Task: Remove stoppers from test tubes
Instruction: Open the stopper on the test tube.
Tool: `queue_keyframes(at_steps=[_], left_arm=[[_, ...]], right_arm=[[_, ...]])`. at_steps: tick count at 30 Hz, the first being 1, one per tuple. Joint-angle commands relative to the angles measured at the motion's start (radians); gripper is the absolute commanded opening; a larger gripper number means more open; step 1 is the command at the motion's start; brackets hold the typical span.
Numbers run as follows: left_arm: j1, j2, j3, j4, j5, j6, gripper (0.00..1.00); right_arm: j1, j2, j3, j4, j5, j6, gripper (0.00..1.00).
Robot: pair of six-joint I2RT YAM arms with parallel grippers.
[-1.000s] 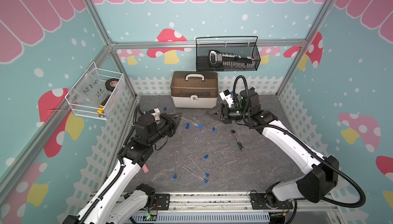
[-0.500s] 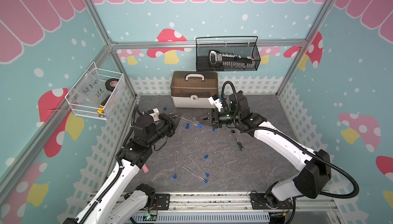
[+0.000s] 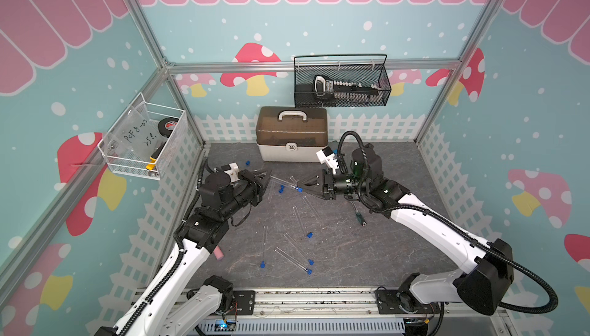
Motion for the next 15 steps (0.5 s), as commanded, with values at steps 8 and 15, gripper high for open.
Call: queue_keyframes(at_steps=[8, 15], left_arm=[[0.004, -0.037, -0.02, 0.003, -0.022, -0.007, 0.0], [0.003, -0.043, -0.025, -0.004, -0.029, -0.005, 0.0]], right_arm=[[0.025, -0.021, -0.04, 0.103, 0.009, 0.081, 0.35], [0.029, -0.027, -0.052, 0.109, 0.011, 0.089, 0.28]])
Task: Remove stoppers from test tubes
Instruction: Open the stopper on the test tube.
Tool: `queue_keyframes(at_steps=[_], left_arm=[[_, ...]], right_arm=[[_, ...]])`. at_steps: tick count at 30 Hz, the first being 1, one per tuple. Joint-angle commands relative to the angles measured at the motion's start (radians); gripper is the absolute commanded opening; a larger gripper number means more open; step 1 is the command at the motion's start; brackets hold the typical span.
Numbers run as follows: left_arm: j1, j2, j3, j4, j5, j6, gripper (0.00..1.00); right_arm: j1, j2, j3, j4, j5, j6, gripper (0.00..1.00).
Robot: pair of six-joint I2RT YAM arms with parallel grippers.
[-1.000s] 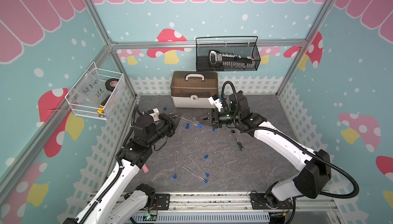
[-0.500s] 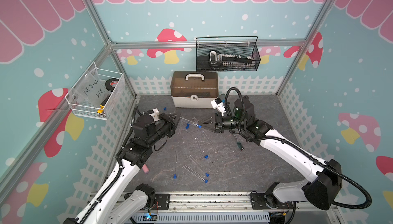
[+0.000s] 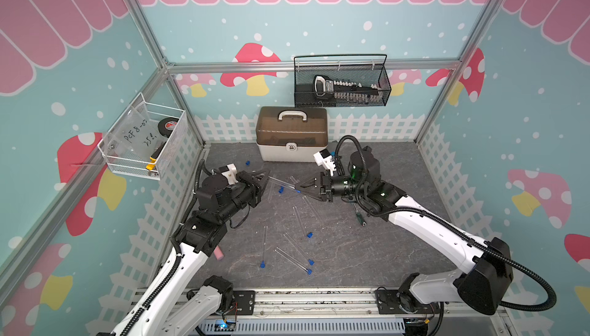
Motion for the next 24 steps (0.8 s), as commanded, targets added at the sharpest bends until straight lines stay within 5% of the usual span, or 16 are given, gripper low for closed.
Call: queue_keyframes(at_steps=[1, 24], left_arm=[[0.003, -0.012, -0.012, -0.007, -0.023, -0.004, 0.0], [0.003, 0.0, -0.01, -0.011, 0.001, 0.001, 0.0]], right_arm=[[0.007, -0.029, -0.021, 0.037, 0.01, 0.023, 0.28], [0.013, -0.006, -0.019, 0.079, 0.012, 0.043, 0.28]])
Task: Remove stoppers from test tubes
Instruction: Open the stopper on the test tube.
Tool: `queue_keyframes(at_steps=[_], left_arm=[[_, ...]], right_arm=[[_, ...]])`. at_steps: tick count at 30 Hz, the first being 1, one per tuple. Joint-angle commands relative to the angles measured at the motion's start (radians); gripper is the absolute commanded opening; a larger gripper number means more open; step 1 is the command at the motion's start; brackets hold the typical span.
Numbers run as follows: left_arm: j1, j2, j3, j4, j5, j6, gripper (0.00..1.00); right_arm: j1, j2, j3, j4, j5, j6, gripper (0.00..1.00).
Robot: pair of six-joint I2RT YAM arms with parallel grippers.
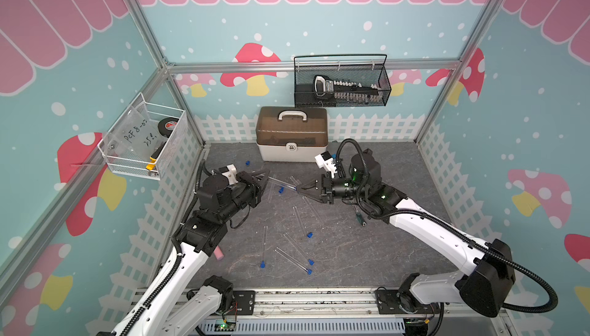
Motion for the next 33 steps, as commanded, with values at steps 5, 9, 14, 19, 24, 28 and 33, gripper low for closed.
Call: queue_keyframes(at_steps=[5, 9, 14, 19, 24, 28, 33], left_arm=[[0.003, -0.006, -0.011, -0.007, 0.008, 0.0, 0.0], [0.002, -0.011, -0.014, -0.009, 0.007, 0.0, 0.0], [0.004, -0.016, -0.02, -0.018, -0.002, -0.004, 0.0], [0.014, -0.033, -0.037, -0.019, -0.021, -0.023, 0.0], [0.087, -0.043, -0.008, -0.065, 0.013, 0.003, 0.0], [0.167, -0.034, 0.029, -0.102, 0.07, 0.034, 0.0], [0.219, -0.026, 0.039, -0.105, 0.105, 0.042, 0.0]], right_arm=[[0.015, 0.021, 0.016, 0.059, -0.003, 0.015, 0.27], [0.016, 0.025, 0.015, 0.06, -0.004, 0.015, 0.15], [0.017, 0.019, 0.005, 0.062, -0.004, 0.013, 0.05], [0.014, -0.005, -0.02, 0.065, -0.004, 0.005, 0.03], [-0.013, -0.042, -0.053, 0.045, -0.02, -0.007, 0.01], [-0.031, -0.065, -0.06, 0.004, -0.038, -0.031, 0.0], [-0.03, -0.063, -0.077, 0.001, -0.098, -0.032, 0.0]])
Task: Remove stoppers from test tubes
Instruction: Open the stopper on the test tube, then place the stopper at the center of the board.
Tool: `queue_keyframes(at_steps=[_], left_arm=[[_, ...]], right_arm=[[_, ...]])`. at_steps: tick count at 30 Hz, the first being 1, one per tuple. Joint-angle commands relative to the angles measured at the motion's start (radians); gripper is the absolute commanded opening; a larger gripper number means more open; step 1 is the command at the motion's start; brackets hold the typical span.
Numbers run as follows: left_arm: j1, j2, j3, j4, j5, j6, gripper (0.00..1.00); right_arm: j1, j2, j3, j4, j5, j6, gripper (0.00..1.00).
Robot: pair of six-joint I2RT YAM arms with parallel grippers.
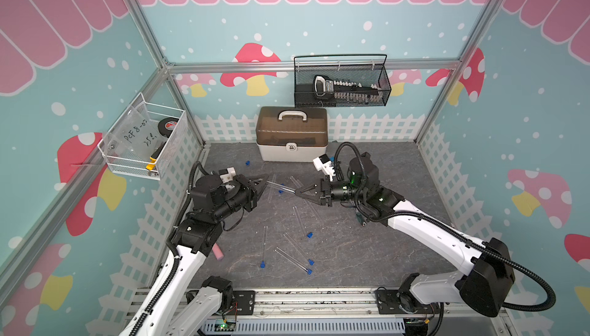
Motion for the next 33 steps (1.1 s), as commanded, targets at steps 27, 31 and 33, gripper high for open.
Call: queue_keyframes(at_steps=[27, 31, 33], left_arm=[[0.135, 0.066, -0.029, -0.199, -0.024, 0.242, 0.0], [0.129, 0.105, -0.145, -0.199, -0.021, 0.31, 0.0], [0.09, 0.149, -0.154, -0.235, -0.086, 0.401, 0.0]], right_arm=[[-0.041, 0.038, 0.047, -0.584, 0.053, -0.406, 0.0], [-0.035, 0.128, 0.084, -0.626, 0.1, -0.485, 0.0], [-0.023, 0.2, 0.113, -0.661, 0.123, -0.523, 0.0]])
